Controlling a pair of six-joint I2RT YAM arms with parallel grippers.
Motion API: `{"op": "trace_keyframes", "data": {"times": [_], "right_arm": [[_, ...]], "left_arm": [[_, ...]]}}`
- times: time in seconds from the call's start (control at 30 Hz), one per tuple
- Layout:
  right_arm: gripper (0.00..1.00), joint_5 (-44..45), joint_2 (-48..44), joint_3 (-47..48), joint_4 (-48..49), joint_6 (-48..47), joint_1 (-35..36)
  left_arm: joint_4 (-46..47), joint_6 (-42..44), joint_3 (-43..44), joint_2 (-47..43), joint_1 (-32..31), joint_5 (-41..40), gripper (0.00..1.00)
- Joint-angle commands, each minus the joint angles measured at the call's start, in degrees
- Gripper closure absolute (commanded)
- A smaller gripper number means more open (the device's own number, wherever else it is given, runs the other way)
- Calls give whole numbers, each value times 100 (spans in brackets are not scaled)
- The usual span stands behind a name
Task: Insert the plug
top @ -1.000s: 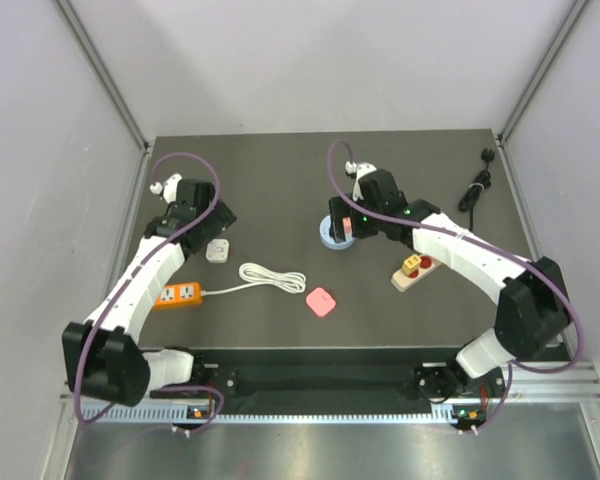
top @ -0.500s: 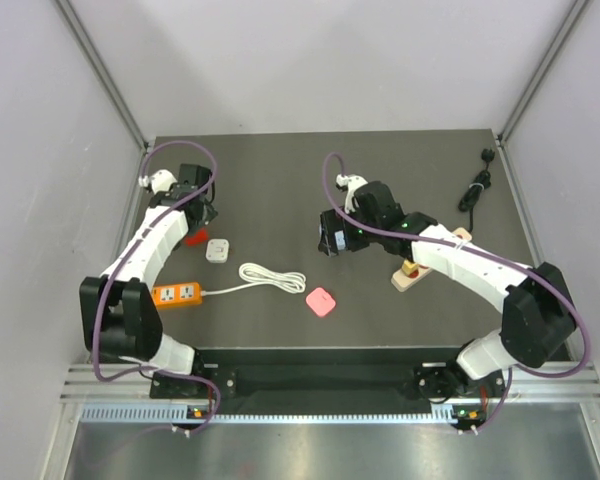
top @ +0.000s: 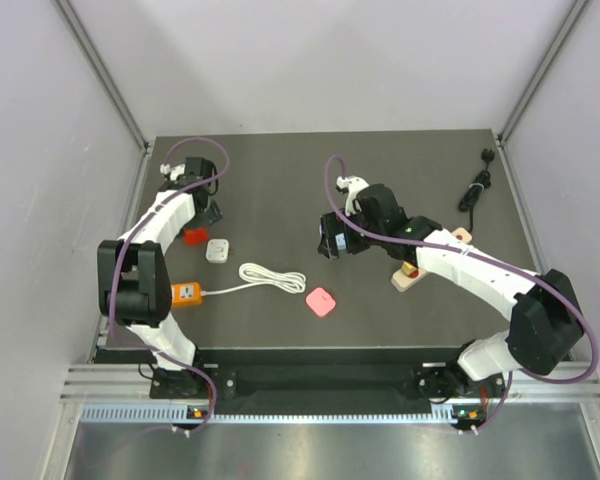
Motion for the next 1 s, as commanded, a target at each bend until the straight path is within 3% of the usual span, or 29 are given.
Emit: {"op": "trace_keyframes", "data": {"times": [0.0, 0.07, 0.23, 0.3, 0.4, 0.53, 0.77, 0.97], "right_arm": [[0, 15, -158, 106, 181, -205, 103], [0, 50, -123, 141, 163, -249, 103], [0, -20, -123, 106, 215, -214, 86], [0, -20, -149, 44, 224, -179, 95], [0, 111, -210, -61, 172, -31, 95], [0, 613, -491, -411, 31, 391, 25], [0, 806, -1580, -782, -267, 928, -722], [0, 77, -2591, -1019, -434, 1131, -1961]], "left_arm": [[161, 496, 203, -74, 18, 881, 24], [187, 662, 98, -118, -17, 1398, 28], [187, 848, -280, -435, -192, 1454, 30], [336, 1048, -447, -627, -262, 2030, 30], [415, 1225, -685, -899, -639, 2306, 30], [459, 1436, -764, -1322, -1650, 2105, 29], [986, 1516, -1063, -1911, -2802, 2693, 31], [1382, 1560, -1414, -1938, -3654, 3150, 30]]}}
